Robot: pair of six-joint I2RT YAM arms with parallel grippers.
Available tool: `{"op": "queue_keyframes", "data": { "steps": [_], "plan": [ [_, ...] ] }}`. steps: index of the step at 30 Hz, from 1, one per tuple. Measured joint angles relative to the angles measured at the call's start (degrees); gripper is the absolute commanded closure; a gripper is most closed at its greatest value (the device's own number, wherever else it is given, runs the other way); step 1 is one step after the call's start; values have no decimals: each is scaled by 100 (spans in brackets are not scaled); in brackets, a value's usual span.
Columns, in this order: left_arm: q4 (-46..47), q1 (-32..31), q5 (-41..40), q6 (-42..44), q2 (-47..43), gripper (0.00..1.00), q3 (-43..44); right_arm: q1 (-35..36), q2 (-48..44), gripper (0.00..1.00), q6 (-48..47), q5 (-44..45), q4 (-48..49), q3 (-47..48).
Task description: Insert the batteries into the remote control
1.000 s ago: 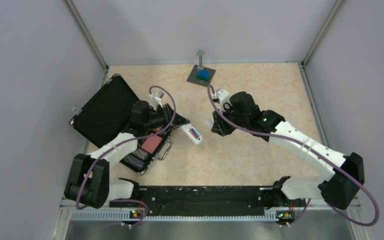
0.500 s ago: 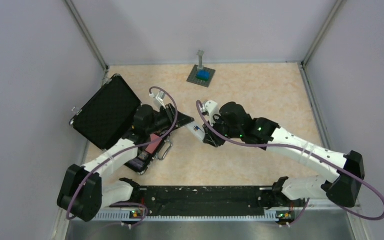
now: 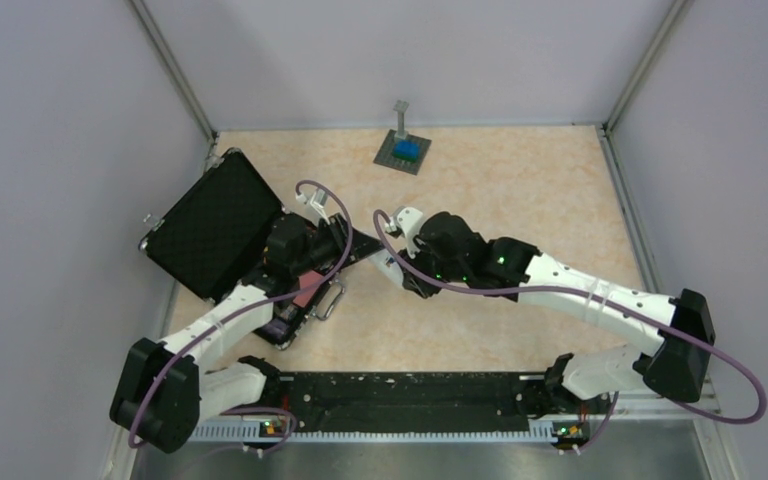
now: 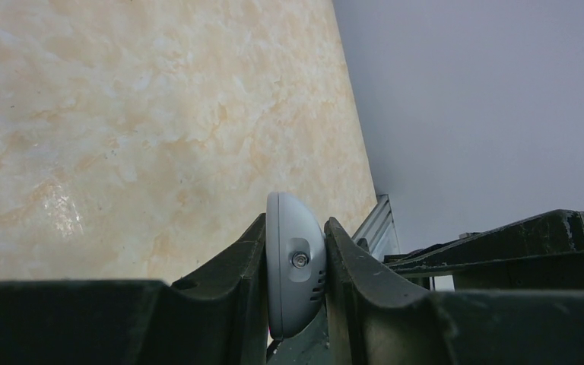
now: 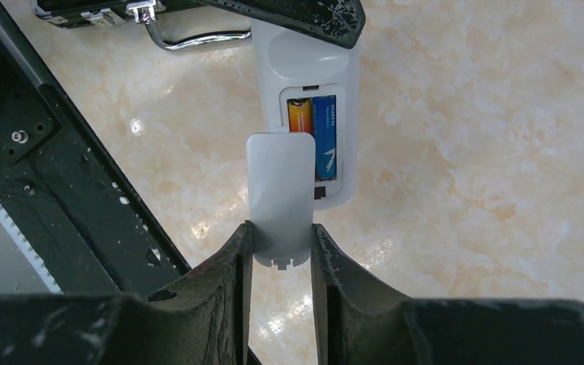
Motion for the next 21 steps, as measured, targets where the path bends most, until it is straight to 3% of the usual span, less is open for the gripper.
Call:
{"op": "queue_keyframes", "data": {
  "steps": [21],
  "plan": [
    [-188, -11, 310, -2, -2, 100, 0, 120, 188, 80, 234, 525, 142, 2]
  ]
}}
